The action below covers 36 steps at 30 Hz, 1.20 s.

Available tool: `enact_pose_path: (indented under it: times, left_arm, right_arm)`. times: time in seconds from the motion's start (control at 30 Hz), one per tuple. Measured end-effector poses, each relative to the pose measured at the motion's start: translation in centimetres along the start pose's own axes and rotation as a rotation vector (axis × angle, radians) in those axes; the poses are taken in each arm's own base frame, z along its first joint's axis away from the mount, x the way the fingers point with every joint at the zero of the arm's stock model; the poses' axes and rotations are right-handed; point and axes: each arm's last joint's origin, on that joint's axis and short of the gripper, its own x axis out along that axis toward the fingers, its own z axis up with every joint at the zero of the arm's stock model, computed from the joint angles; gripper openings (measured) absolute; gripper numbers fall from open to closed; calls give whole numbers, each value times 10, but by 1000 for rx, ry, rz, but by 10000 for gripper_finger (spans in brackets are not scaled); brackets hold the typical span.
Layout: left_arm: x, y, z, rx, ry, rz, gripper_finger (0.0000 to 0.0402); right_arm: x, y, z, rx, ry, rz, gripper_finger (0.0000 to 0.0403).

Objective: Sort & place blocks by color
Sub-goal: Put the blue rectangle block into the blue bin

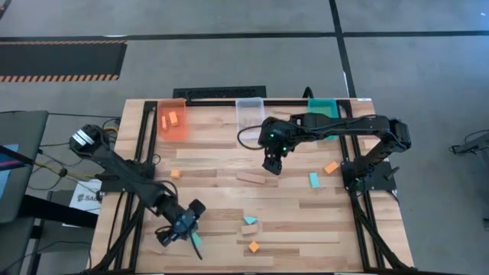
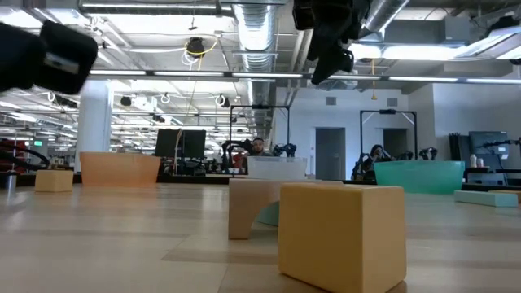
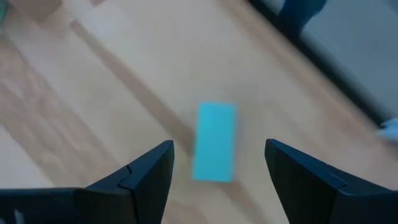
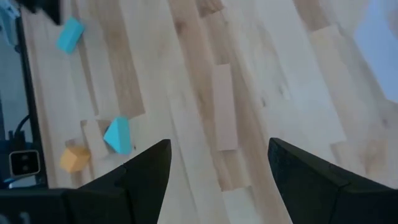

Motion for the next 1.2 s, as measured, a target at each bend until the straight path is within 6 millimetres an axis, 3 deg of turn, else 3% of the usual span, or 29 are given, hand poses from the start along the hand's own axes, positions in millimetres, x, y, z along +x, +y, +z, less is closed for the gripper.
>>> enact_pose_path:
  times: [0.23, 0.77, 0.9, 1.07, 1.2]
  left_arm:
    - [33, 3, -3, 38, 70, -18, 240]
    - [53, -10, -6, 155, 86, 55, 234]
    - [53, -13, -6, 178, 86, 99, 194]
    - [53, -10, -5, 190, 77, 149, 95]
    - [48, -3, -5, 99, 68, 123, 91]
  right_arm:
    - [1, 6, -3, 22, 10, 6, 291]
    - [1, 5, -3, 19, 12, -3, 291]
    - [1, 5, -3, 11, 7, -19, 291]
    - [1, 5, -3, 9, 7, -20, 291]
    - [0, 5, -3, -3, 6, -18, 291]
